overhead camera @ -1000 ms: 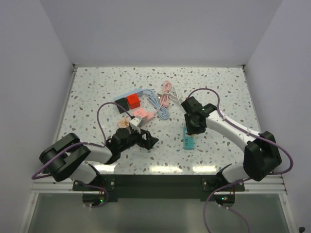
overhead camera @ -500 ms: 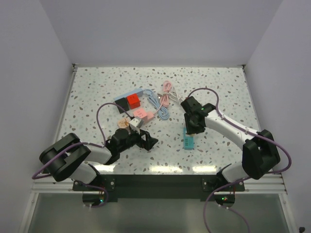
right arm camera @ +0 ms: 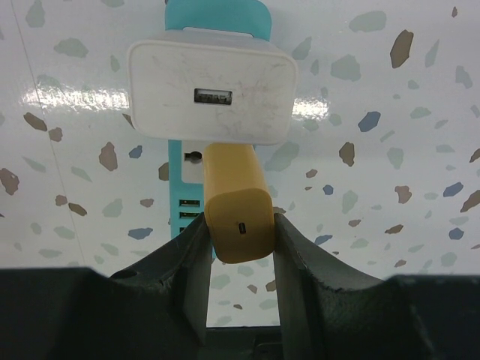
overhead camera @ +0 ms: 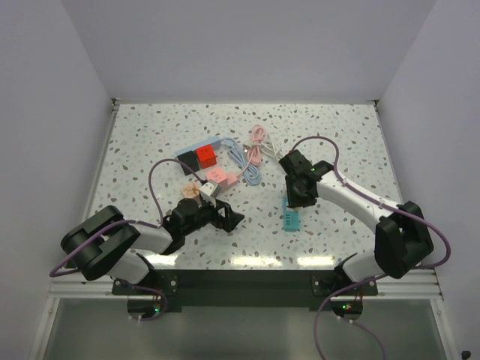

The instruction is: Insert the plug

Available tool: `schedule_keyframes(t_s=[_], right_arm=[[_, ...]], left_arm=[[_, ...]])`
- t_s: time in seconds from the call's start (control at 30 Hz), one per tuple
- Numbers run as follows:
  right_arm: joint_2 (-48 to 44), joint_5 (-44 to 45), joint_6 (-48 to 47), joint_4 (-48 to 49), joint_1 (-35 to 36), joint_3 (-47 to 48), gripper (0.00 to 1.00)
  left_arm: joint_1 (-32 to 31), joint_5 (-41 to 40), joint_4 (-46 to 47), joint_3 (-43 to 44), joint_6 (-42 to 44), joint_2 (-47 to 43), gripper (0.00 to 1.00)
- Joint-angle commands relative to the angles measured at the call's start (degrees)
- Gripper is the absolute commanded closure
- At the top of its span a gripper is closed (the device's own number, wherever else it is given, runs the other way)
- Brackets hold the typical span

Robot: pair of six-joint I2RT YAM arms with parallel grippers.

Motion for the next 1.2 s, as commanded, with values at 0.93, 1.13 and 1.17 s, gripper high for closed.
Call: schedule_keyframes(t_s=[0.93, 1.13, 1.17], right_arm=[[8.6, 3.8, 1.8, 7.6, -0.3, -3.8, 1.0], [8.8, 2.3, 2.1, 9.8, -0.3, -6.3, 1.0], [8.3, 2.0, 2.2, 9.8, -0.3, -6.5, 1.0]], left_arm=[[0.7, 1.4, 5.3, -1.0, 0.5, 0.6, 0.0], [0.8, 0.9, 5.2, -1.1, 0.6, 0.6, 0.0], [0.8, 0.9, 5.1, -1.0, 0.5, 0.8, 0.0]])
